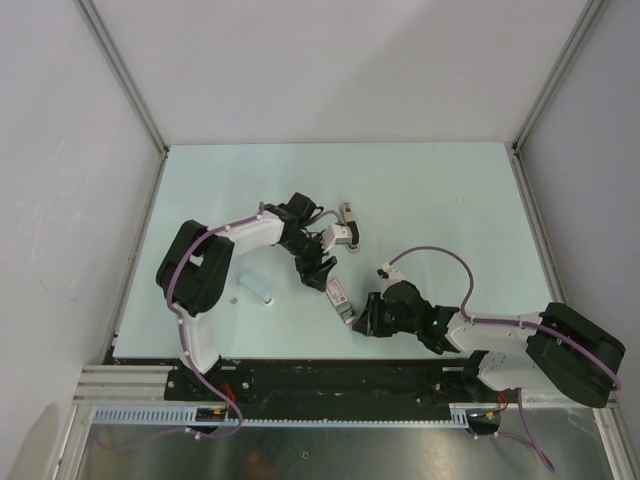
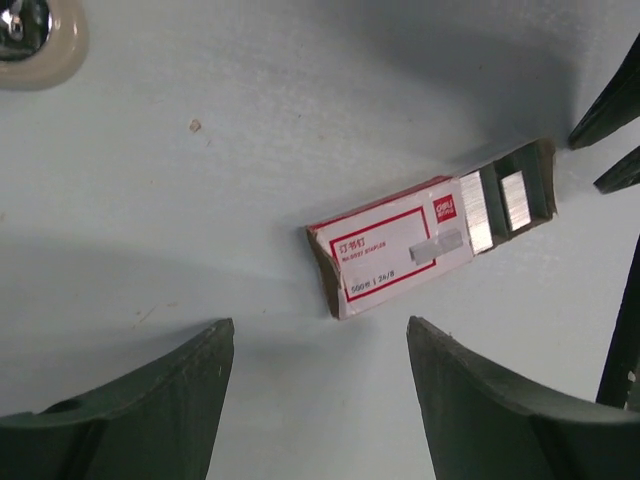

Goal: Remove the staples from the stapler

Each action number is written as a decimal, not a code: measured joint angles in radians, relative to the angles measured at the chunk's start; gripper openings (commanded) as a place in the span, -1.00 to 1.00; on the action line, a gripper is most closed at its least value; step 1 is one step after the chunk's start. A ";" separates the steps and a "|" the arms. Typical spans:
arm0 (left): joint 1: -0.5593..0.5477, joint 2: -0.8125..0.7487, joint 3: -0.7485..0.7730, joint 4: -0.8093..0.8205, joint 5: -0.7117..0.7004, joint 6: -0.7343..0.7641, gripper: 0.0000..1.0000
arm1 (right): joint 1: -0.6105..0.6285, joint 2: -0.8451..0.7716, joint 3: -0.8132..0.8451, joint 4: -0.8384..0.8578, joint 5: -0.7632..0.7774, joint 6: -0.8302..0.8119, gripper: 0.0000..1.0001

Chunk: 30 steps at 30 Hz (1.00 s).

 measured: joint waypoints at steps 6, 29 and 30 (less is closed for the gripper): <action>-0.017 -0.017 -0.032 0.013 0.030 0.037 0.52 | 0.000 0.010 0.000 0.017 0.001 0.000 -0.36; -0.138 -0.110 -0.178 0.039 0.089 0.046 0.50 | -0.033 -0.022 0.000 -0.006 0.027 0.019 -0.48; -0.138 -0.113 -0.184 0.039 0.093 0.046 0.50 | -0.037 -0.024 0.000 -0.008 0.027 0.019 -0.48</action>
